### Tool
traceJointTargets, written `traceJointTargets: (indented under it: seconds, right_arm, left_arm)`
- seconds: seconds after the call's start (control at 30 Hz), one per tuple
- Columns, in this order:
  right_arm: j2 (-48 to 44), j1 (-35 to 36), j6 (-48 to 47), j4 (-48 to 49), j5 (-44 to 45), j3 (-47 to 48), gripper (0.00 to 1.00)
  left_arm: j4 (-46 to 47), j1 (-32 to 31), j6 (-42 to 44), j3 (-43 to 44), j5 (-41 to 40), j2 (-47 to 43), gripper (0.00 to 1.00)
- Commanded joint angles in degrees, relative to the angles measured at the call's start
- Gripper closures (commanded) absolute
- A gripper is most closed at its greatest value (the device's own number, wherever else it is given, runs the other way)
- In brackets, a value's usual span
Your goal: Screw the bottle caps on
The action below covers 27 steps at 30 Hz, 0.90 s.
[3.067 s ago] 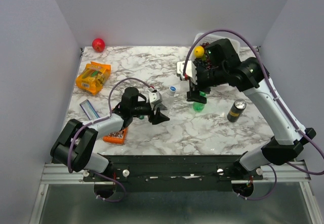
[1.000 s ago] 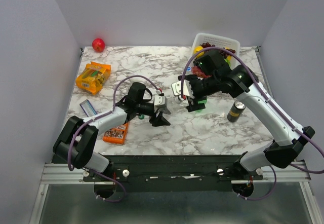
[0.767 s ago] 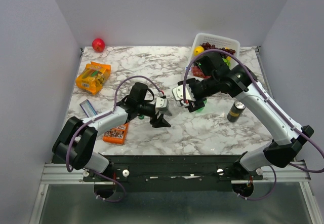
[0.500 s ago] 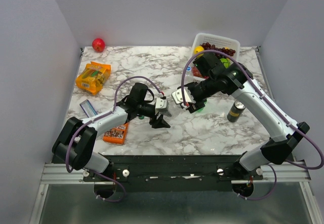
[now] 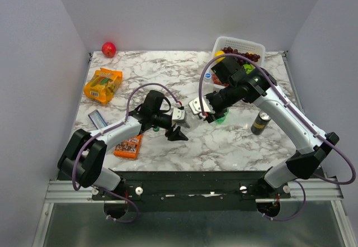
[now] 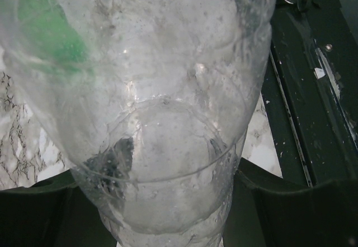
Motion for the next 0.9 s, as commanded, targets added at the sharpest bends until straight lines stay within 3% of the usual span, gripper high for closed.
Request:
traceJointTargets:
  seconds: [0.0, 0.1, 0.13, 0.23, 0.27, 0.3, 0.4, 0.6, 0.7, 0.77, 0.8, 0.87]
  right_arm:
    - [2.14, 0.27, 2.58, -2.34, -1.89, 2.68, 0.66]
    - [4.69, 0.01, 10.39, -1.48, -1.01, 5.22, 0.79]
    - [5.48, -0.16, 16.94, -0.68, -0.40, 5.67, 0.82]
    - [9.87, -1.74, 30.64, -0.24, -1.17, 9.53, 0.90]
    - [11.19, -2.62, 34.98, -0.24, -0.83, 11.02, 0.99]
    - [14.51, -3.15, 39.37, -0.67, -0.39, 14.16, 1.00]
    - [20.06, -5.78, 50.63, -3.57, -3.90, 19.46, 1.00]
    - [21.57, -8.25, 67.25, -3.74, -4.78, 15.26, 1.00]
    - [23.06, -11.67, 76.31, -4.63, -10.74, 11.48, 1.00]
    - [23.41, -13.25, 76.25, -4.37, -12.96, 12.16, 1.00]
    - [23.59, -13.70, 75.46, -4.54, -13.13, 13.74, 0.97]
    - [23.86, -14.57, 72.22, -4.11, -13.92, 17.17, 0.71]
  left_arm:
    - [-1.15, -0.25, 2.38, 1.85, -0.09, -0.14, 1.00]
    - [0.69, -0.25, 1.94, 0.72, -3.07, -0.93, 1.00]
    - [2.26, -0.33, 0.98, -0.16, -6.56, -2.15, 1.00]
    - [13.94, -0.60, -4.64, -5.34, -14.47, -6.36, 1.00]
    - [20.06, -0.77, -6.39, -6.74, -21.03, -7.43, 1.00]
    - [22.73, -0.95, -9.11, -8.93, -25.27, -8.48, 1.00]
    - [28.38, -1.65, -11.15, -10.80, -36.54, -11.39, 1.00]
    - [29.44, -7.89, -5.45, -11.86, -59.02, -12.71, 1.00]
    - [28.56, -8.68, -4.56, -11.07, -61.61, -12.10, 1.00]
    - [26.99, -8.77, -5.17, -10.63, -61.00, -11.66, 1.00]
    - [26.11, -8.77, -5.61, -10.45, -60.39, -11.57, 1.00]
    - [23.57, -8.68, -6.05, -10.62, -55.74, -11.48, 1.00]
